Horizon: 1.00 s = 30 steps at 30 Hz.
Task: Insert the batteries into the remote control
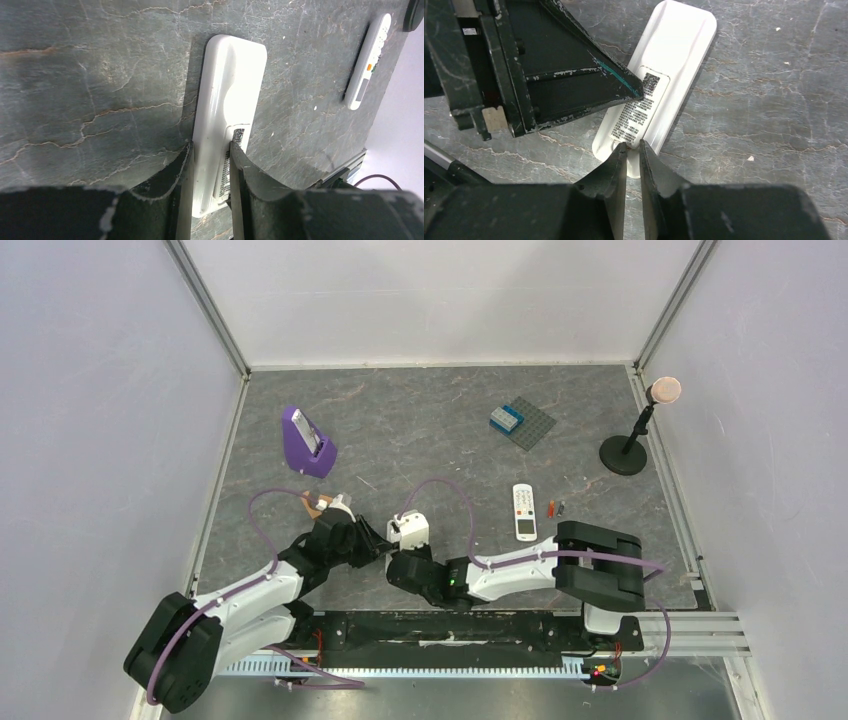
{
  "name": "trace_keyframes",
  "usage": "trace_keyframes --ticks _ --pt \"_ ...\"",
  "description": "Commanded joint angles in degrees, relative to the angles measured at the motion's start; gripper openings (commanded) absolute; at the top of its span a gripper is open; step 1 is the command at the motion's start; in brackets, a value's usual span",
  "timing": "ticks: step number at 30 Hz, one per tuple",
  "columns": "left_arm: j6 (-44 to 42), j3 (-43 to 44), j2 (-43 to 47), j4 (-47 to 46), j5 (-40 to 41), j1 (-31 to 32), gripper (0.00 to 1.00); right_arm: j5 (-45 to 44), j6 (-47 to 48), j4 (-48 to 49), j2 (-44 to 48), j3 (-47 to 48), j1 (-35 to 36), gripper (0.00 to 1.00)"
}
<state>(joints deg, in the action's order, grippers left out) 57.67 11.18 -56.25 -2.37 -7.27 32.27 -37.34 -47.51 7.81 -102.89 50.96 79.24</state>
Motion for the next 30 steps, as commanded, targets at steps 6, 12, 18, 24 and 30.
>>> trace_keyframes --ticks 6,12,18,24,30 --pt "0.5 -2.0 -3.3 3.2 1.6 0.9 0.14 3.8 0.1 -8.3 -4.6 -2.2 -8.7 0.19" --pt "-0.1 1.8 -1.5 5.7 1.6 0.9 0.24 6.2 9.8 2.5 2.9 -6.4 -8.6 0.26" --pt "-0.3 6.9 3.6 10.7 3.3 0.9 0.46 9.0 22.2 13.7 7.1 -12.1 -7.9 0.27" --pt "0.1 9.6 8.6 15.8 6.3 0.8 0.54 13.4 29.2 21.8 10.9 -17.0 -7.7 0.28" --pt "0.2 11.4 8.0 16.2 8.5 0.4 0.55 19.1 35.0 22.0 12.4 -16.7 -7.6 0.29"
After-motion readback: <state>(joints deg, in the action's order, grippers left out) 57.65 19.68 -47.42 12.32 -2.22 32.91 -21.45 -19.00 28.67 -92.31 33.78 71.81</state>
